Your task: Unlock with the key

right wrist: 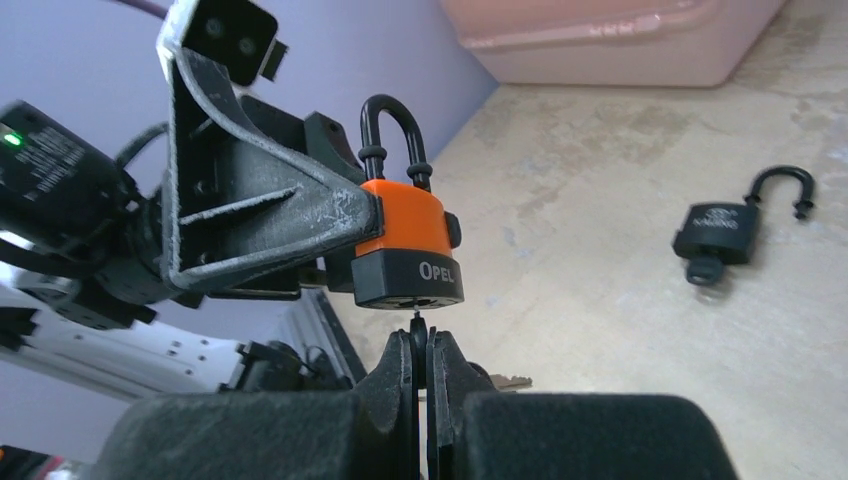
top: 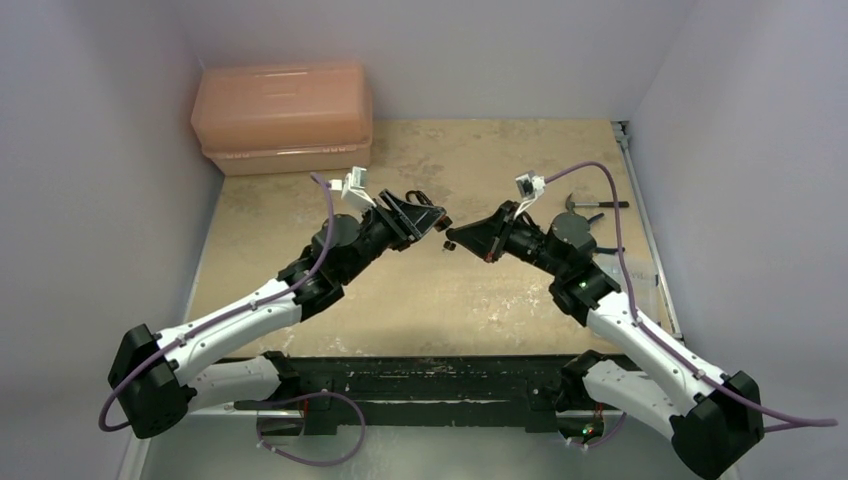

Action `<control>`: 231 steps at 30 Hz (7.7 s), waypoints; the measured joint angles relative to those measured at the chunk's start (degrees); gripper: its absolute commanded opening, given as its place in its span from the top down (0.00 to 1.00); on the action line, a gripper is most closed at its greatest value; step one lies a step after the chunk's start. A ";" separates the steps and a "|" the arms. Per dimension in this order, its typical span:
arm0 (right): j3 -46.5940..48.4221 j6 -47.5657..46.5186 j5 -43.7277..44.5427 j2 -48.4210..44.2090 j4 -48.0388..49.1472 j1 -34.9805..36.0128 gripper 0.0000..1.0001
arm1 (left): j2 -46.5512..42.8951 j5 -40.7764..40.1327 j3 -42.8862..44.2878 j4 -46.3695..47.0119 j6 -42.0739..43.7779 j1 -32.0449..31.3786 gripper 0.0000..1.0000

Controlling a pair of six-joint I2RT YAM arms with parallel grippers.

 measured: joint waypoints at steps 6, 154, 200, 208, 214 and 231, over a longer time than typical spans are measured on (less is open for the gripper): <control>2.51 6.16 -6.23 0.96 4.35 -1.79 1.00 | -2.36 2.54 -1.46 8.17 4.87 0.04 1.00; 15.43 -22.05 0.04 2.91 -23.06 6.93 1.00 | -0.48 1.90 6.73 -2.62 8.74 -1.11 1.00; 16.61 -15.43 -30.12 2.71 -14.86 2.10 1.00 | -6.49 33.46 14.01 -9.73 47.87 -0.74 0.43; 13.92 -14.51 -27.17 2.71 -14.34 2.10 1.00 | -9.77 29.62 14.01 -14.34 47.95 -0.74 0.29; 11.08 -12.79 -23.04 2.69 -13.64 2.10 1.00 | -13.51 24.90 13.64 -17.79 48.39 -0.74 0.15; 4.48 -2.93 -4.74 9.11 -11.50 2.10 1.00 | -24.48 0.68 0.63 -28.89 48.11 -0.74 0.12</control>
